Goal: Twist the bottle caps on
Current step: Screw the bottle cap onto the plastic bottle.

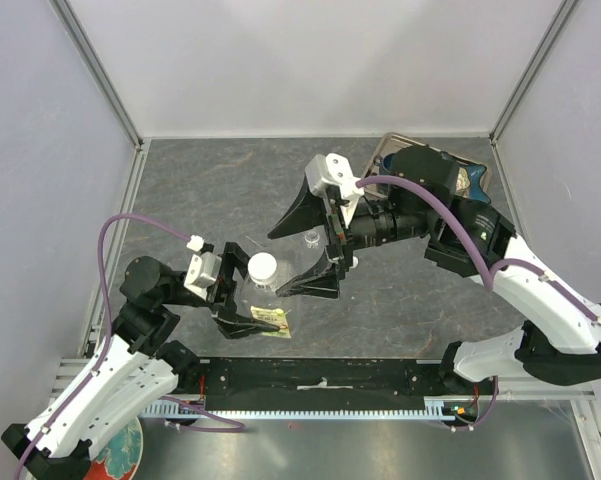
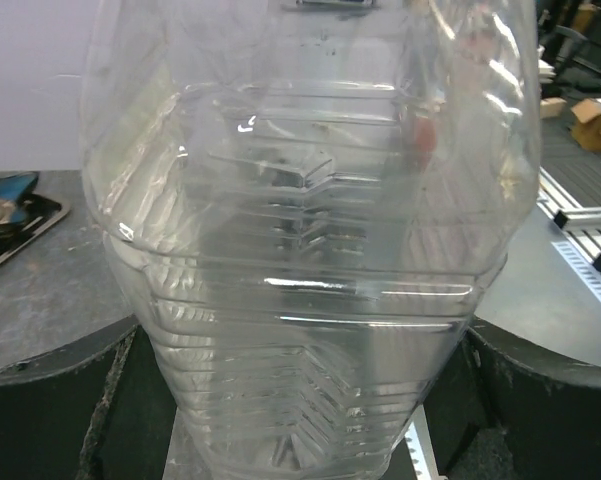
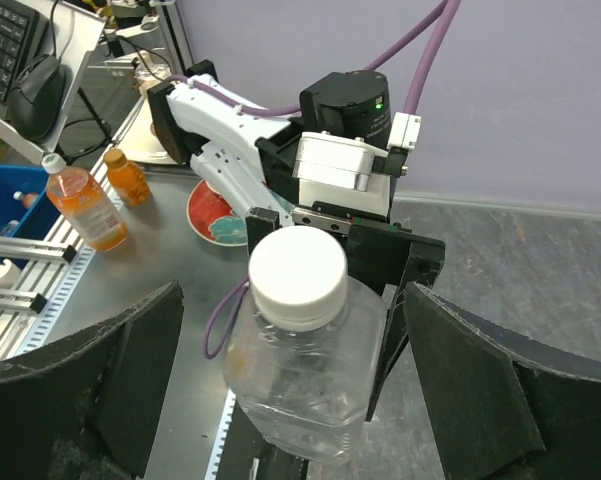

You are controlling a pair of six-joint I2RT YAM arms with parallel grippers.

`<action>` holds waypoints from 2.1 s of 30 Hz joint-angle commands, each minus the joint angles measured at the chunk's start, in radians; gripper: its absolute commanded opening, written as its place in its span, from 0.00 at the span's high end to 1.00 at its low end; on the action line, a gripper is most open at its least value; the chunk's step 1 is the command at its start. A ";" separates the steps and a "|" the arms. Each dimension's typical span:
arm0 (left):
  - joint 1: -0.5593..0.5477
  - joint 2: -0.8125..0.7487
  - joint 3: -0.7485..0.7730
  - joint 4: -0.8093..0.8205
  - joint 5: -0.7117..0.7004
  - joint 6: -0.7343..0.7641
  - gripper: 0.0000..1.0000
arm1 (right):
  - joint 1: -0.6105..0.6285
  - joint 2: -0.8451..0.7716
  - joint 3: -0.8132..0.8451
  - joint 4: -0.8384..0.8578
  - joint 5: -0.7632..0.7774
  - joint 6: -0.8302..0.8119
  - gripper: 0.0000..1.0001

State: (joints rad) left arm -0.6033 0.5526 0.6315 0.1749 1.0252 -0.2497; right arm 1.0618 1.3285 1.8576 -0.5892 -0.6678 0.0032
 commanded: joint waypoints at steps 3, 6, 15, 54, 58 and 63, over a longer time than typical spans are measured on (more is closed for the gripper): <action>0.002 0.004 0.014 0.055 0.183 -0.056 0.98 | -0.005 0.021 0.037 0.083 -0.134 -0.006 0.02; 0.002 0.006 0.013 0.057 0.210 -0.057 0.98 | -0.005 0.040 0.035 0.107 -0.173 0.030 0.02; 0.000 0.007 0.011 0.077 0.207 -0.072 0.98 | -0.003 0.090 -0.003 0.219 -0.253 0.109 0.11; 0.007 -0.005 0.033 0.043 -0.250 0.045 0.98 | -0.039 0.051 -0.153 0.188 -0.139 0.117 0.91; 0.008 -0.013 0.033 0.020 -0.442 0.138 0.98 | -0.042 0.069 -0.153 0.088 0.015 0.090 1.00; 0.010 -0.019 0.027 0.024 -0.719 0.194 0.98 | -0.042 0.087 -0.178 0.049 0.267 0.118 1.00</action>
State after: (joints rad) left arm -0.6067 0.5446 0.6315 0.1066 0.7029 -0.1459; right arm 1.0065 1.3823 1.7245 -0.3351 -0.6209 0.0959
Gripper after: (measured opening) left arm 0.873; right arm 0.500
